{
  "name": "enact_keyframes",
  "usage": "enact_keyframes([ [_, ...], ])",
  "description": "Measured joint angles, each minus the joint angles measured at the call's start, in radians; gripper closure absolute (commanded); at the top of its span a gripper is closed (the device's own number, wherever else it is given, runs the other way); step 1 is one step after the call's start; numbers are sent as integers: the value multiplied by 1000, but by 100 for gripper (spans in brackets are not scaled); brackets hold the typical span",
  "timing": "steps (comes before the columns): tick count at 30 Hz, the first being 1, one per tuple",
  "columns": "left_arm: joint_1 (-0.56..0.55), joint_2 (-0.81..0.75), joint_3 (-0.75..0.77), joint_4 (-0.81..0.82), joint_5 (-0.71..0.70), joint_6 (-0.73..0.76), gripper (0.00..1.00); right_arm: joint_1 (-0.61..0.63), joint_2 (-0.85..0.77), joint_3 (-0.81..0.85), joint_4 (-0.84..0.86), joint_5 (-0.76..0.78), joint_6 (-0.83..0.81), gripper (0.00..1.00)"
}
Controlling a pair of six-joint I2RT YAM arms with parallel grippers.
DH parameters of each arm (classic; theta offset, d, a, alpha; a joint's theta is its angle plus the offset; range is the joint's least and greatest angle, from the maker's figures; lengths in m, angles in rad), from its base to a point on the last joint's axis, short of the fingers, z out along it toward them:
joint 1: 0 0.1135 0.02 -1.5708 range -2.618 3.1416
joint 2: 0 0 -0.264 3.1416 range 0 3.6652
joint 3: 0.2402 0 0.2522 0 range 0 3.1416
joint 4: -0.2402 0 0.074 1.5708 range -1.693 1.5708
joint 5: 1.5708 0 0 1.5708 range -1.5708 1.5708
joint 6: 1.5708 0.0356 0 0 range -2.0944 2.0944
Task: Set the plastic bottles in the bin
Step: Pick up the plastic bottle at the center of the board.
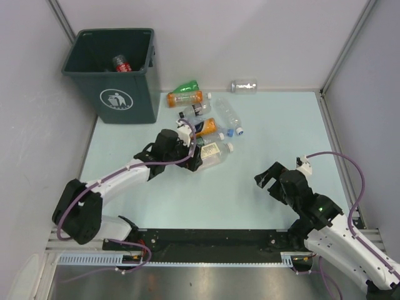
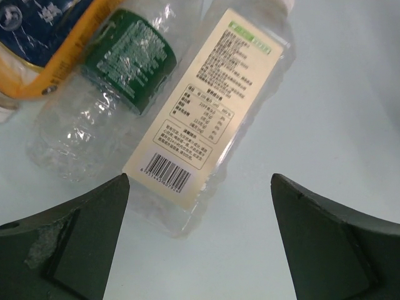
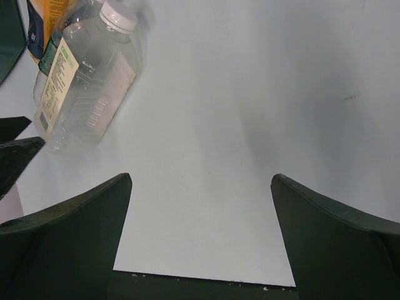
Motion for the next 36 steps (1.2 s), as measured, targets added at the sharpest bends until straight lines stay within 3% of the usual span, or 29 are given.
enact_keyframes([
  [12, -55, 132, -4, 87, -170, 27, 1, 0, 27, -7, 3, -9, 22, 0],
  [28, -89, 210, 6, 90, -204, 44, 2, 1, 62, -18, 24, -26, 27, 0],
  [33, -100, 227, 19, 84, -210, 43, 14, 1, 54, -24, 24, -27, 31, 0],
  [36, -111, 235, 32, 74, -217, 43, 29, 1, 44, -24, 24, -29, 34, 0],
])
